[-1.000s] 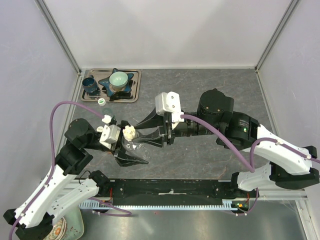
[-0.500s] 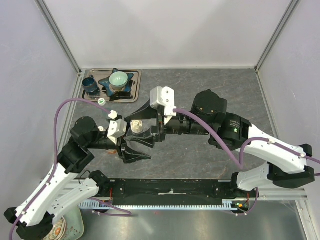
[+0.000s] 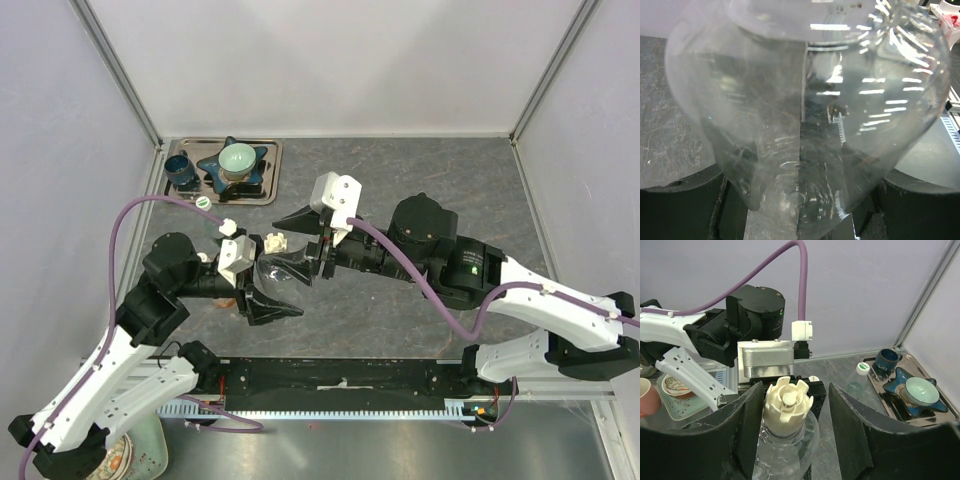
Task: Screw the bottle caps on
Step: Screw the bottle cap onto the plastic bottle.
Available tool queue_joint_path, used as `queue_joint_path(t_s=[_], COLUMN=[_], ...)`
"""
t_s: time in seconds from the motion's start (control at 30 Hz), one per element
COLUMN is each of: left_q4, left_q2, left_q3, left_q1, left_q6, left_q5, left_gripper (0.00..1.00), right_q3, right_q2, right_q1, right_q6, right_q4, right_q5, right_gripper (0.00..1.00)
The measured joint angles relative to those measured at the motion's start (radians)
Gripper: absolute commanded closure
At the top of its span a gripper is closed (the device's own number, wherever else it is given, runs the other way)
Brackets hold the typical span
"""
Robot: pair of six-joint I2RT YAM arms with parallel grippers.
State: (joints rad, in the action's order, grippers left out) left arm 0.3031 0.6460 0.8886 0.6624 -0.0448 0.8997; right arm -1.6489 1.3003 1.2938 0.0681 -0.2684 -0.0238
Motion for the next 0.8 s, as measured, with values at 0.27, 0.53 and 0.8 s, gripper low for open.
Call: queue_joint_path(t_s=[0.27,0.53,0.8], left_q4=[-0.002,0.010,0.011], left_q2=[0.002,-0.012,-0.017], left_q3=[0.000,0.000,0.000], left_q1=[0.000,-0.006,-0.006], left_q6=[0.000,0.000,0.011], left_q5=[-0.010,-0.012,-0.012], left_gripper=[0.98,0.98,0.98], right_q3=[0.006,-0.013,-0.018], right_q2=[-0.008,0.037,0.038], right_q1=[0.000,0.000,0.001], right_q6=[-0.027,-0.090,-0.125], right_q4=[0.014,0.023,0.021], right_q5=[-0.008,-0.025,-0.036], right_gripper=[0.48,0.61,1.00])
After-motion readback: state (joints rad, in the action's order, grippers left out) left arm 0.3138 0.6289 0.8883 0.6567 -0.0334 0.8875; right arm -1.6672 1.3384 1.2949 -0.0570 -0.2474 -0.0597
